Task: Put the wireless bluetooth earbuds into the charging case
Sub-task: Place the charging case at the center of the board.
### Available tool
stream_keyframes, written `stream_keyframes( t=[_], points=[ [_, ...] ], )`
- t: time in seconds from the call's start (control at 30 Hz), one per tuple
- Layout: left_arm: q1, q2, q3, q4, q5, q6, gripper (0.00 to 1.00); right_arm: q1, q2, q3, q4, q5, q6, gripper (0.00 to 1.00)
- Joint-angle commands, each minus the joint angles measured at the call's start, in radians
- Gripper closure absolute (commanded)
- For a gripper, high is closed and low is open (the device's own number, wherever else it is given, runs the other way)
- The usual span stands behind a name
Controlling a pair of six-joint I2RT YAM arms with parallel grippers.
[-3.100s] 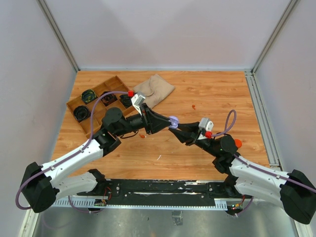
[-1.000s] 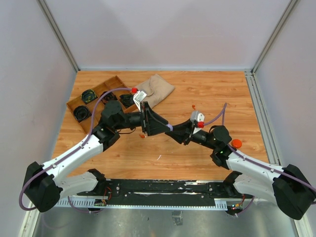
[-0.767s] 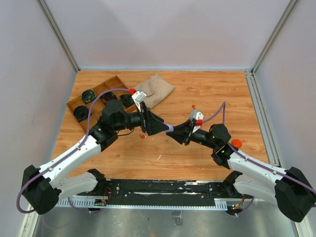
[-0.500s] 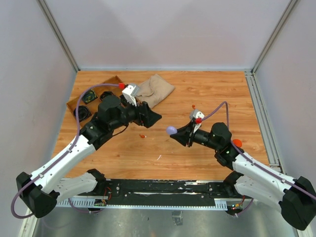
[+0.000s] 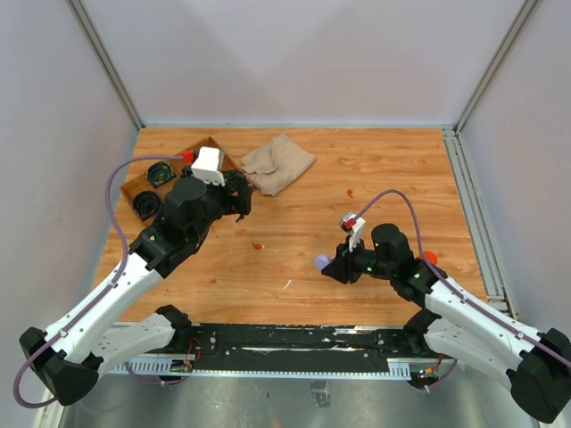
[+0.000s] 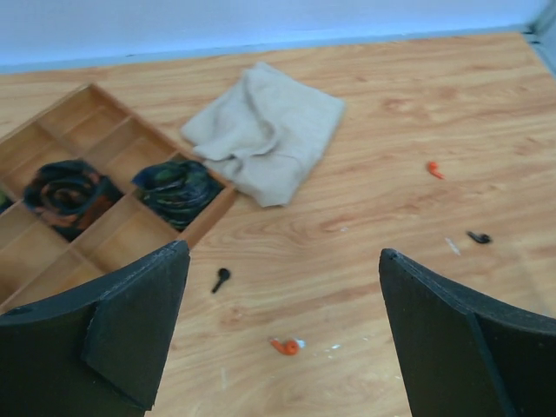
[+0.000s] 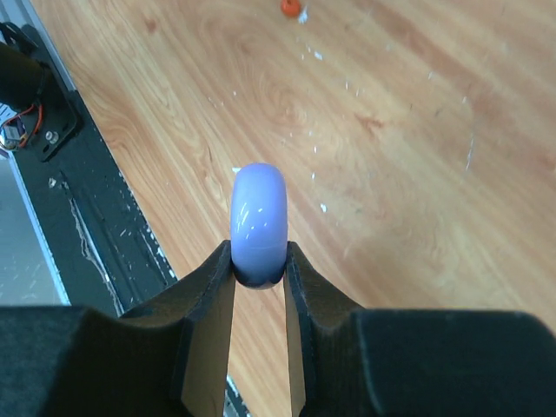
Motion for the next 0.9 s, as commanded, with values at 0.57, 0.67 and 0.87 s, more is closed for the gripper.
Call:
stream_keyframes(
  t=[0.57,0.67,0.87],
  points=[
    [0.085,-0.099,-0.157,0.082,-0.268,0.053,0.04,-0.013,0.355,0.003,-0.03,-0.083,0.134,0.85],
    [0.089,-0.112,-0.164,0.09,-0.272,0.055,0.04,-0.013,0.384,0.009,-0.041,-0.071,0.136,0.81],
    [0.091,-0.127,-0.171,0.097,-0.276,0.059,0.04,-0.014,0.388,0.013,-0.102,-0.032,0.144,0.73]
  ],
)
